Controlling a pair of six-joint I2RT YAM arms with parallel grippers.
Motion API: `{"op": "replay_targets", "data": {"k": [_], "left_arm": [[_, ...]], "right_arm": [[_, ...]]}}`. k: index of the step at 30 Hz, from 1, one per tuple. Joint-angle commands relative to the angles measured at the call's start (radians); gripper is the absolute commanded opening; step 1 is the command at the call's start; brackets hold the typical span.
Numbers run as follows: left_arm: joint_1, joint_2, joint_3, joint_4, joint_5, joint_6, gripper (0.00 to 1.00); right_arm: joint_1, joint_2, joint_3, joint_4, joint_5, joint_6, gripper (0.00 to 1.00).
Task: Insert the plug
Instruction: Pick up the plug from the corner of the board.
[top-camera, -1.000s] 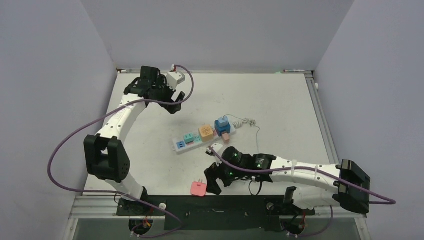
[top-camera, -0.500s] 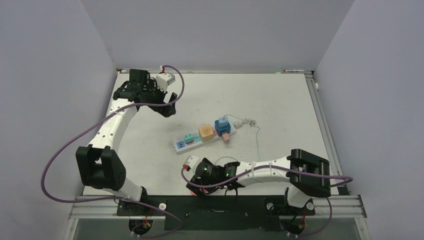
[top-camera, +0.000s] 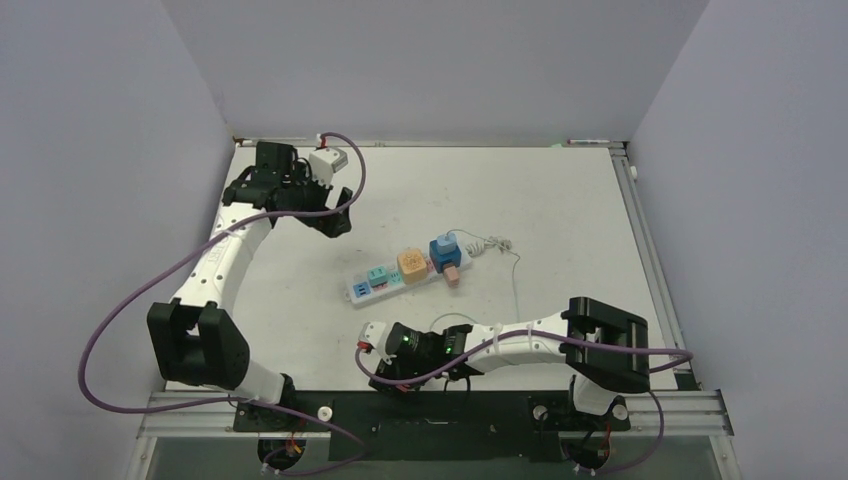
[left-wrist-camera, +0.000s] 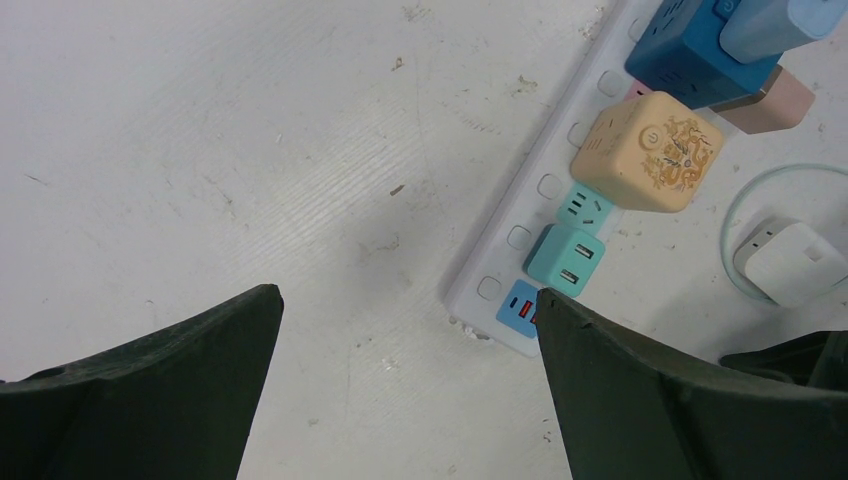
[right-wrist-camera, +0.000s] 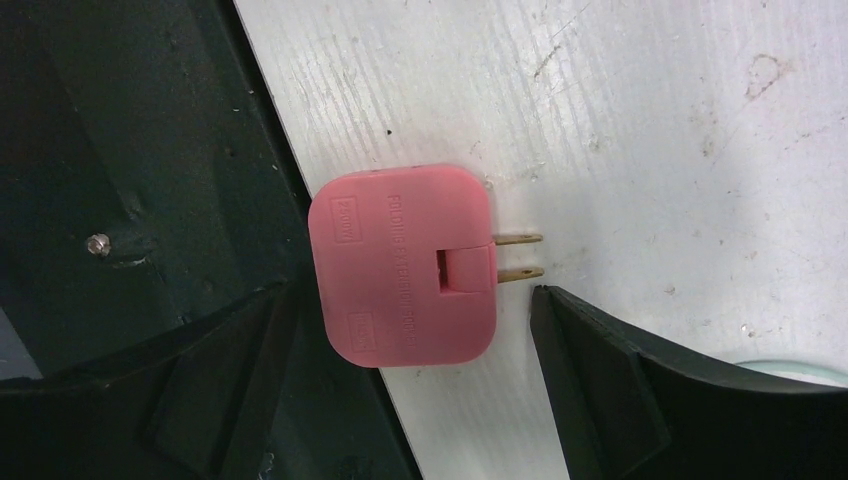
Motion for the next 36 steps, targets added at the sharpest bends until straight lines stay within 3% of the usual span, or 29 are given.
{"op": "replay_targets", "data": {"k": [1,8,13,22,28,33,34,36], "left_arm": [[-0.002,-0.078,0.004,-0.005,0.019,-0.025,0.96],[-0.002,-0.152,-0.053,-0.026,0.051,0.033,0.96],[-0.003,-0.19,-0.079,-0.055,0.133,0.091,0.96],[-0.009,-0.308,-0.188,-0.146,0.234,0.381,0.96],[-0.01,-0.331,-0.209,-0.163,0.253,0.406,0.96],[-0.01,-0.356,-0.228,-0.14,0.229,0.426,0.96],[-0.009,-0.352,-0.223,-0.144,0.223,0.427,0.96],[-0.01,-0.337,-0.209,-0.153,0.219,0.424,0.96]], "right_arm": [[-0.001,-0.01,-0.035,0.034,-0.035,-0.008,0.9],[-0.019,-0.042,-0.088,0.094,0.04,0.026,0.98],[-0.038,-0.118,-0.103,0.117,0.039,0.041,0.95],[-0.076,-0.233,-0.117,0.101,0.014,0.05,0.94],[-0.017,-0.226,-0.165,0.132,0.085,0.069,0.93],[0.028,-0.2,-0.172,0.149,0.109,0.062,1.0],[0.035,-0.186,-0.167,0.151,0.108,0.058,0.91],[0.049,-0.151,-0.154,0.151,0.123,0.046,0.9]]}}
